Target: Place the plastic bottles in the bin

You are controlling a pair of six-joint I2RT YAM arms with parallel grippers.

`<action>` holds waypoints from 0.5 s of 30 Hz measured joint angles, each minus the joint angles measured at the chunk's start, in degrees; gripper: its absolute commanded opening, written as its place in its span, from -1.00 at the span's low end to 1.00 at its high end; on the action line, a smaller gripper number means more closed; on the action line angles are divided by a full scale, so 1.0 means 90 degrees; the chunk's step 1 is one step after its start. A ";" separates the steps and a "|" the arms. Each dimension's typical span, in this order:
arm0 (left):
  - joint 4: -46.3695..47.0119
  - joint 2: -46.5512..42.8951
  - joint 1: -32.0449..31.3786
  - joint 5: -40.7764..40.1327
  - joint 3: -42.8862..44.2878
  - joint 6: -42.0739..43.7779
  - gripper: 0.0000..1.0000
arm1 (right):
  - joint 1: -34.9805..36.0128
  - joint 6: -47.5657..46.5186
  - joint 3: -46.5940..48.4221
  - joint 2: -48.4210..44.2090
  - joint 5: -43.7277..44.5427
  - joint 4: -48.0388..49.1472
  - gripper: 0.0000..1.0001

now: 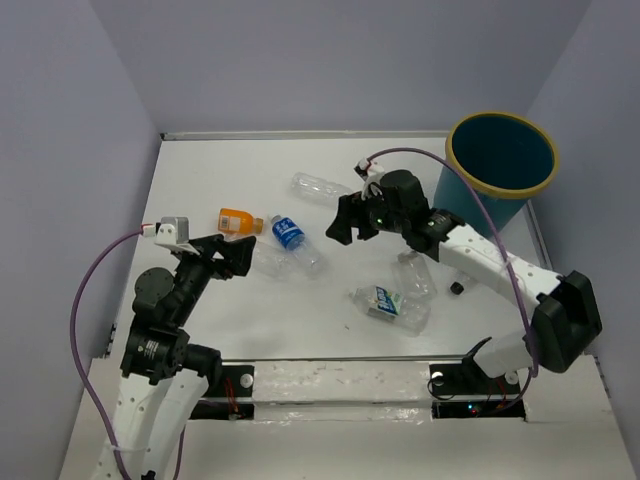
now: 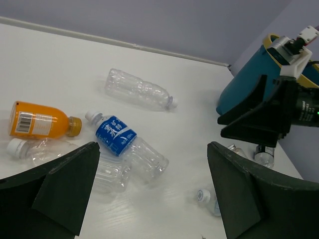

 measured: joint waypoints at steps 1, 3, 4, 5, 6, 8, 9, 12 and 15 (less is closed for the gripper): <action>-0.0007 0.0027 0.0000 -0.0002 0.0000 0.0005 0.98 | 0.0024 -0.0051 0.0185 0.0274 0.0134 -0.0005 0.68; -0.0027 0.0049 0.0000 -0.0007 0.0000 0.0002 0.98 | 0.0104 -0.0155 0.0561 0.0852 0.0333 0.0019 0.69; -0.0039 0.0049 0.0000 -0.0007 0.0000 0.0005 0.98 | 0.0126 -0.0199 0.0695 0.1066 0.0406 0.0029 0.70; -0.0039 0.0049 0.0000 -0.0010 0.0000 0.0002 0.98 | 0.0138 -0.0236 0.0818 0.1265 0.0483 0.0015 0.70; -0.0041 0.0049 0.0000 -0.0010 0.0000 0.0002 0.98 | 0.0143 -0.0299 0.1018 0.1518 0.0566 -0.0017 0.70; -0.0041 0.0063 0.0000 -0.0010 0.0000 0.0000 0.98 | 0.0182 -0.0398 0.1333 0.1926 0.0704 -0.0073 0.71; -0.0039 0.0083 0.0000 -0.0010 0.0000 0.0000 0.98 | 0.0185 -0.0464 0.1501 0.2159 0.0784 -0.0102 0.71; -0.0046 0.0219 0.0000 -0.0070 0.0000 -0.0027 0.98 | 0.0204 -0.0605 0.1938 0.2679 0.1003 -0.0289 0.71; -0.0104 0.0410 0.0000 -0.0206 0.0000 -0.0075 0.98 | 0.0250 -0.0719 0.2331 0.3033 0.1137 -0.0437 0.71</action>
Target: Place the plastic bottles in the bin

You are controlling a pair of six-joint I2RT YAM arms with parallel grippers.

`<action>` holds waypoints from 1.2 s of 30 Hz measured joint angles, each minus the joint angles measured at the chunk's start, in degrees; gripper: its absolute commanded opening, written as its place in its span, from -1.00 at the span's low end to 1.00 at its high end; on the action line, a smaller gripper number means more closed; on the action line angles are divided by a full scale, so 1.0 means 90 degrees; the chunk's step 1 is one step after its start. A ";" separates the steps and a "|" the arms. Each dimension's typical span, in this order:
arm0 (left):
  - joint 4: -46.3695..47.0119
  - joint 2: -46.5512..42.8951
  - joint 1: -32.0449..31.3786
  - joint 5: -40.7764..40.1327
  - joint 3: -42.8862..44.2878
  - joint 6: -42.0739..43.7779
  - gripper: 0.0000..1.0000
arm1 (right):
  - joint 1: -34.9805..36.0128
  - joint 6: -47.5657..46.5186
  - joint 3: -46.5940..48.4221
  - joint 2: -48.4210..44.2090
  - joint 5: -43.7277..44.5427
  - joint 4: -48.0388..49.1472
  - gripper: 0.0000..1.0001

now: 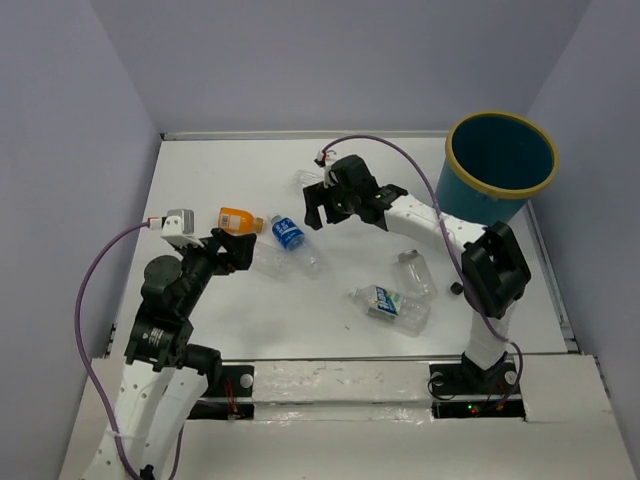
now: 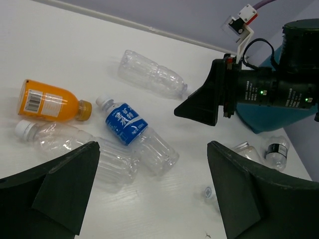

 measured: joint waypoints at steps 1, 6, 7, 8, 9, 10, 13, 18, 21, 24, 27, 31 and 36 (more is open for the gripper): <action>-0.0034 0.0083 0.0002 -0.0085 0.0002 -0.0027 0.98 | 0.0015 -0.0034 0.0155 0.0129 0.0029 -0.0039 0.72; -0.0270 0.0753 0.0002 -0.0495 0.0036 -0.0189 0.98 | 0.0138 -0.0155 0.0602 0.0692 0.0121 -0.0112 0.72; -0.0304 0.0833 0.0002 -0.0563 0.0046 -0.0216 0.98 | 0.0177 -0.0165 0.0658 0.0818 0.0126 -0.0124 0.73; -0.0391 0.1015 0.0002 -0.0712 0.0061 -0.0274 0.98 | 0.0204 -0.0175 0.0712 0.0920 0.0119 -0.0158 0.74; -0.0454 0.1122 0.0002 -0.0823 0.0070 -0.0330 0.98 | 0.0231 -0.0185 0.0767 0.1025 0.0109 -0.0189 0.76; -0.0493 0.1200 0.0002 -0.0913 0.0080 -0.0381 0.98 | 0.0260 -0.0194 0.0818 0.1105 0.0100 -0.0214 0.78; -0.0622 0.1494 0.0005 -0.1241 0.0097 -0.0673 0.98 | 0.0372 -0.0233 0.1132 0.1469 0.0024 -0.0296 0.81; -0.0809 0.1736 0.0002 -0.1571 0.0080 -0.1336 0.98 | 0.0512 -0.0282 0.1489 0.1914 -0.0078 -0.0306 0.83; -0.0624 0.1627 0.0002 -0.1649 -0.0160 -0.1753 0.98 | 0.0544 -0.0308 0.1598 0.2096 -0.0080 -0.0301 0.78; -0.0466 0.1651 0.0002 -0.1753 -0.0602 -0.2166 0.98 | 0.0551 -0.0350 0.1630 0.2249 -0.0061 -0.0306 0.52; -0.0347 0.2033 0.0005 -0.1970 -0.0784 -0.2446 0.98 | 0.0551 -0.0381 0.1630 0.2288 0.0000 -0.0391 0.22; -0.0051 0.2730 0.0002 -0.2200 -0.0792 -0.2603 0.98 | 0.0551 -0.0393 0.1404 0.2118 0.0090 -0.0338 -0.02; 0.0408 0.3526 0.0005 -0.2392 -0.0792 -0.2705 0.98 | 0.0551 -0.0335 0.0600 0.1270 0.0228 -0.0342 -0.10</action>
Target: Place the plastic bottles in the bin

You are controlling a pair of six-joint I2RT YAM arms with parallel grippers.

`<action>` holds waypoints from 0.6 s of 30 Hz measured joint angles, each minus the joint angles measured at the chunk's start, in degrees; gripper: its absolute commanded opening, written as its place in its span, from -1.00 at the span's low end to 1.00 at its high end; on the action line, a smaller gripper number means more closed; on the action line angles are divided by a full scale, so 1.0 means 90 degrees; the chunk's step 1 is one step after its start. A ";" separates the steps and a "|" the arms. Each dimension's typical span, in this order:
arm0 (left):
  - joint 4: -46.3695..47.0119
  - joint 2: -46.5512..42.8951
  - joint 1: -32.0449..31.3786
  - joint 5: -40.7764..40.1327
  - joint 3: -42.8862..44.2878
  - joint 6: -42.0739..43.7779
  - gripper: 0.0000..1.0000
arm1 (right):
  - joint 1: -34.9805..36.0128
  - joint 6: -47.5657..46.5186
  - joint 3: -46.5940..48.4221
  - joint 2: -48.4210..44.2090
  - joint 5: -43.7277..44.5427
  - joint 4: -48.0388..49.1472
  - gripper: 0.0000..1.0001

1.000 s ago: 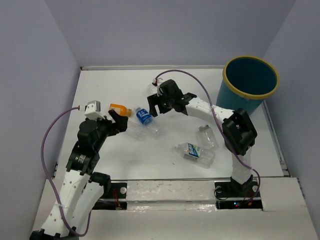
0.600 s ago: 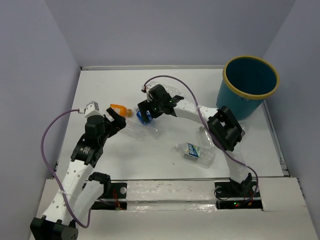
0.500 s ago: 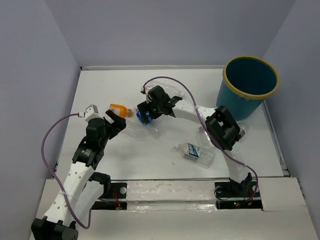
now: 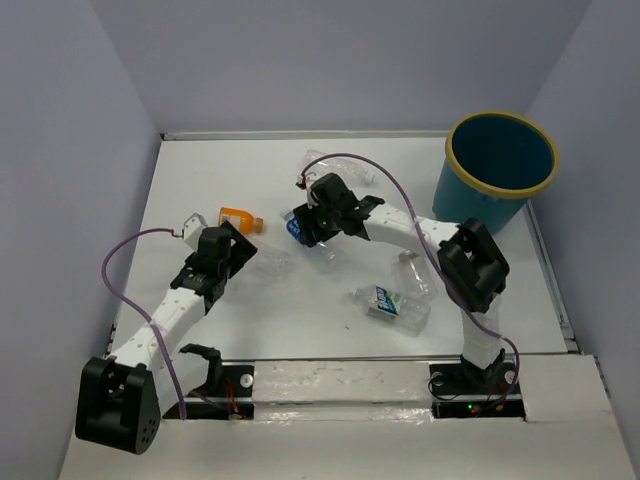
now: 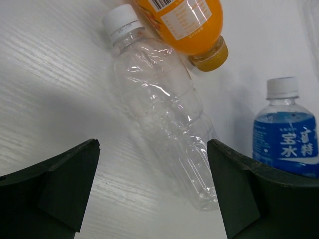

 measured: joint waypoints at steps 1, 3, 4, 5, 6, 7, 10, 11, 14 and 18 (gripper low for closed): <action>0.0102 0.0134 0.0000 -0.0002 0.0000 -0.0007 0.98 | 0.0000 0.0015 -0.0095 -0.0158 0.0015 -0.0002 -0.12; 0.0301 0.0384 -0.0002 0.0005 0.0000 -0.0017 0.98 | 0.0000 0.0061 -0.0325 -0.0566 0.0049 0.0000 -0.14; 0.0393 0.0522 0.0000 0.0015 0.0000 -0.0029 0.98 | 0.0000 0.0075 -0.0447 -0.0857 0.0078 0.0005 -0.16; 0.0483 0.0648 0.0000 0.0024 0.0000 -0.0039 0.98 | 0.0000 0.0085 -0.0629 -0.1195 0.0112 0.0066 -0.17; 0.0568 0.0760 0.0000 0.0034 0.0002 -0.0056 0.98 | 0.0000 0.0102 -0.0746 -0.1440 0.0153 0.0063 -0.18; 0.0641 0.0845 0.0000 0.0044 0.0000 -0.0080 0.98 | 0.0000 0.0112 -0.0891 -0.1819 0.0228 0.0058 -0.20; 0.0940 0.1117 -0.0002 0.0058 0.0000 -0.0151 0.98 | 0.0000 0.0095 -0.1059 -0.2659 0.0682 0.0068 -0.22; 0.1025 0.1197 0.0000 0.0051 0.0000 -0.0172 0.98 | 0.0000 0.0066 -0.1069 -0.2854 0.0872 0.0070 -0.23; 0.1229 0.1421 -0.0002 0.0005 0.0002 -0.0226 0.98 | -0.0090 -0.0087 -0.1071 -0.3721 0.1579 0.0109 -0.24; 0.1435 0.1702 0.0000 -0.0036 0.0002 -0.0284 0.98 | -0.1081 -0.0209 -0.1059 -0.4736 0.2300 0.0374 -0.28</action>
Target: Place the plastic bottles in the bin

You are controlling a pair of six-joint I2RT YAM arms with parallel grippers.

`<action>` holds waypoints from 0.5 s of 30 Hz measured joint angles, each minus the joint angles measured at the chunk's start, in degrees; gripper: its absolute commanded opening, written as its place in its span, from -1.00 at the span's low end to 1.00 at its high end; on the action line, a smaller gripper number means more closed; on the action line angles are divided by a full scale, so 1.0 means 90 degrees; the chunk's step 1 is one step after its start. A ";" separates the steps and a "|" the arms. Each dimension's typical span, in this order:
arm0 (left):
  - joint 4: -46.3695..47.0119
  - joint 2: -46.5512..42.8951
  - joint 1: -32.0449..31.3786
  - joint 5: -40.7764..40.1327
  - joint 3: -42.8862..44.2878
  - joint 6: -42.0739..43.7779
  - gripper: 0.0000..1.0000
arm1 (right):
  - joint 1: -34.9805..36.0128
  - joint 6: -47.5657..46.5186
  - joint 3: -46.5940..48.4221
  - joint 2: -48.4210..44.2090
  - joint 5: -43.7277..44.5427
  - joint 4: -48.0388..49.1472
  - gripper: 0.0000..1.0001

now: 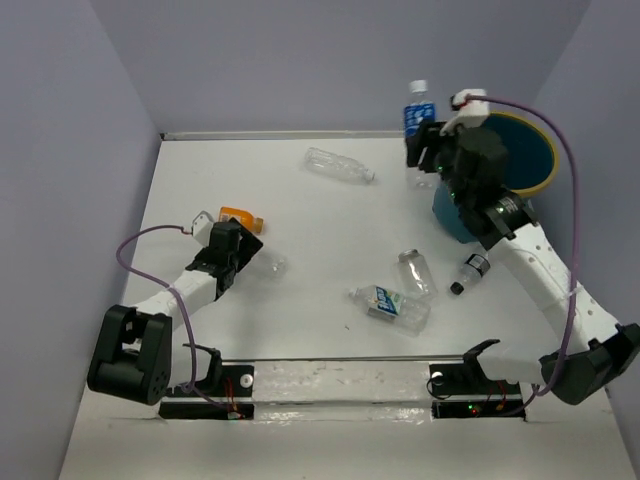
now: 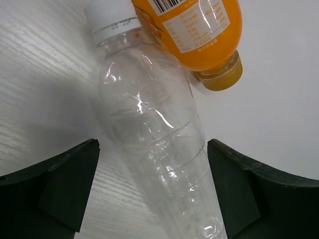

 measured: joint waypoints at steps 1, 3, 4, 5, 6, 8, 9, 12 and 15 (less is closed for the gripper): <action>0.0078 0.0080 0.0000 0.0000 0.0000 -0.0007 0.98 | -0.0481 -0.0010 0.0000 -0.0192 0.0216 0.0172 -0.31; 0.0233 0.0253 0.0000 -0.0005 0.0000 -0.0017 0.98 | -0.1433 0.0002 0.0000 -0.0427 0.0610 0.0576 -0.31; 0.0277 0.0321 0.0000 -0.0005 0.0000 -0.0015 0.98 | -0.1802 0.0024 0.0000 -0.0469 0.0814 0.0748 -0.31; 0.0313 0.0408 0.0000 -0.0015 0.0000 -0.0010 0.98 | -0.2200 0.0049 -0.0002 -0.0469 0.0979 0.0950 -0.31; 0.0328 0.0459 -0.0002 -0.0017 0.0000 -0.0010 0.98 | -0.2603 0.0066 -0.0027 -0.0432 0.1124 0.1161 -0.31; 0.0432 0.0566 -0.0002 -0.0041 0.0000 0.0005 0.93 | -0.3065 0.0177 -0.0121 -0.0301 0.1243 0.1435 -0.31; 0.0466 0.0578 0.0000 -0.0044 0.0000 0.0012 0.88 | -0.3247 0.0255 -0.0187 -0.0204 0.1253 0.1532 -0.29; 0.0568 0.0648 0.0000 -0.0044 0.0000 0.0034 0.64 | -0.3742 0.0510 -0.0457 0.0044 0.1156 0.1634 -0.07; 0.0619 0.0661 0.0000 -0.0046 -0.0005 0.0066 0.28 | -0.4075 0.0758 -0.0860 0.0129 0.1132 0.1664 0.65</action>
